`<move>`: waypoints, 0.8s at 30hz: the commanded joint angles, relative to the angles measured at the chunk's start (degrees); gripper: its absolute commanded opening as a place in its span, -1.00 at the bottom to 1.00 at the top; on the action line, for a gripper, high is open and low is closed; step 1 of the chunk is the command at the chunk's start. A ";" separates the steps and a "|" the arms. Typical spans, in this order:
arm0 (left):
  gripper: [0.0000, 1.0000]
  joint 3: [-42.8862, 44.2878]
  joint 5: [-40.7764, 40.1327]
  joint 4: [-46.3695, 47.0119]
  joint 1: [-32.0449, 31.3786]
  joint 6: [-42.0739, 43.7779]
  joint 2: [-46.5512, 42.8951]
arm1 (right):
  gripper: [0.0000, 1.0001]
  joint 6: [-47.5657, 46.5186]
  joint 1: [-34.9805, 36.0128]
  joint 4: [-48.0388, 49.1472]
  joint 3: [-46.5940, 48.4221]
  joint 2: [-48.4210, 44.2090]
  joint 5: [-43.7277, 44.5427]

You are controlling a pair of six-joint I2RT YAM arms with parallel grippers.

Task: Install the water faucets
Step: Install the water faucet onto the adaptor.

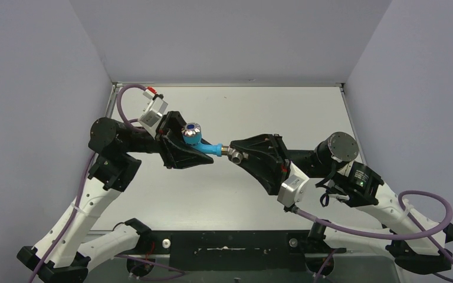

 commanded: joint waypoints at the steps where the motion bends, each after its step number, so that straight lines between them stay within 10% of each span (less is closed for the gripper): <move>1: -1.00 3.82 2.77 -0.81 -0.16 1.72 0.37 | -1.00 0.68 0.47 3.37 3.00 0.56 -1.01; 24: -1.00 5.28 5.26 -4.51 -0.14 4.69 1.27 | -1.00 3.18 1.32 3.03 1.77 2.07 -1.27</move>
